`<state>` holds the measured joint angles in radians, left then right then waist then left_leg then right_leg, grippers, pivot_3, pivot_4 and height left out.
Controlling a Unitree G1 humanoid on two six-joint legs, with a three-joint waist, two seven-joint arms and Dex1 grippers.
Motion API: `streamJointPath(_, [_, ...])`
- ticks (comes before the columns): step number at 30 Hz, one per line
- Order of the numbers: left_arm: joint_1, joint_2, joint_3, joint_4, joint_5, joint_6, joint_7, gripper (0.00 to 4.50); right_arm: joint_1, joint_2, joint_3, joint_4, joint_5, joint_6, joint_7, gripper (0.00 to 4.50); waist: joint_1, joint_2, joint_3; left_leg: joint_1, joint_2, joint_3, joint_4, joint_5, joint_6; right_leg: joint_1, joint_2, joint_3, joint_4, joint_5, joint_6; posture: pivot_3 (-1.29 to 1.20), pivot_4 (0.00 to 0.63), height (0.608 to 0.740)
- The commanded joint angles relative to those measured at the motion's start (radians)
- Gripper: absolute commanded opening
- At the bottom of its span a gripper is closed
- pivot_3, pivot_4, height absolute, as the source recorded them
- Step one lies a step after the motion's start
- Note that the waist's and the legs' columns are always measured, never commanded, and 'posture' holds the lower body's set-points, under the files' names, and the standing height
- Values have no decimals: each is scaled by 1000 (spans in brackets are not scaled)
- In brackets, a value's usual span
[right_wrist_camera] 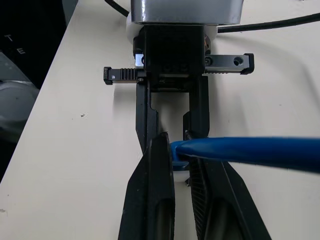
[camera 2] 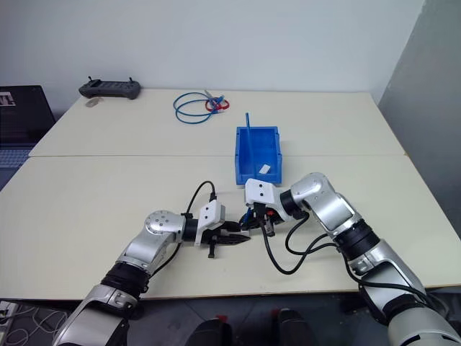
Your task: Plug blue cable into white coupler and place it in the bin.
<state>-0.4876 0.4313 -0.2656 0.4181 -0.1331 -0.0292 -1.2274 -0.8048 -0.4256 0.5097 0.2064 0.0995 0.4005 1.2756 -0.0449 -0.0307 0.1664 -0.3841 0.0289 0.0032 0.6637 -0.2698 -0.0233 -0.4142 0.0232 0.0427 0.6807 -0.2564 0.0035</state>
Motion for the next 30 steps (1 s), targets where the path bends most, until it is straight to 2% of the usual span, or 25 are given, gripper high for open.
streamJointPath(1, [19, 14, 1, -3, 15, 15, 11, 803, 11, 11, 36, 76, -50, -29, 5, 149, -4, 0, 0, 3, 0, 0, -1, 0, 0, 3, 0, 0, 0, -1, -1, 0, 150, 740])
streamJointPath(10, [19, 19, 1, -6, 13, 12, 15, 803, 86, -1, 61, 58, -131, -94, -50, 149, -8, 1, -5, 6, 0, -2, -1, 0, 0, 6, 0, 1, 0, -2, -2, 0, 150, 740])
streamJointPath(11, [16, 19, 7, -7, 4, 22, 12, 1143, 88, 6, 46, 48, -121, -73, -61, 149, -10, 1, -6, 7, 0, -2, -1, 0, 0, 7, 0, 1, 0, -2, -2, 0, 150, 740])
streamJointPath(15, [20, 31, 41, -27, -21, 65, 34, 1941, 105, -9, -8, -27, -84, 15, -90, 149, -11, 1, -6, 9, 0, -2, -1, 0, 0, 8, 1, 1, 0, -2, -2, 0, 150, 740])
streamJointPath(18, [68, 44, 83, -114, -58, 118, 72, 2555, 113, -18, -85, -117, -41, 128, -134, 149, -12, 2, -5, 8, 0, -2, -1, 0, 0, 8, 1, 2, 0, -2, -2, 0, 150, 740])
streamJointPath(21, [109, 59, 139, -236, -86, 189, 140, 3136, 77, 4, -211, -196, 22, 284, -226, 149, -10, 2, -4, 6, 1, -3, -1, 0, 0, 7, 0, 1, 0, -2, -3, 0, 150, 740])
streamJointPath(24, [136, 56, 220, -396, -152, 306, 236, 3769, -33, 57, -362, -247, 128, 526, -321, 149, -6, 2, 2, 0, 0, -4, 0, 0, 0, 2, -2, 1, 1, -2, -3, 0, 150, 740])
streamJointPath(27, [157, 31, 303, -586, -216, 435, 374, 4478, -174, 120, -495, -136, 162, 646, -458, 149, -6, 3, 2, -11, 0, -4, 1, 0, -1, -9, -2, 1, 2, 0, -4, 0, 150, 740])
streamJointPath(30, [156, -3, 368, -725, -269, 544, 506, 4478, -288, 159, -561, 65, 143, 619, -579, 149, -2, 2, 2, -13, 0, -6, -1, 0, -1, -9, -3, -2, 1, 2, -7, 0, 150, 740])
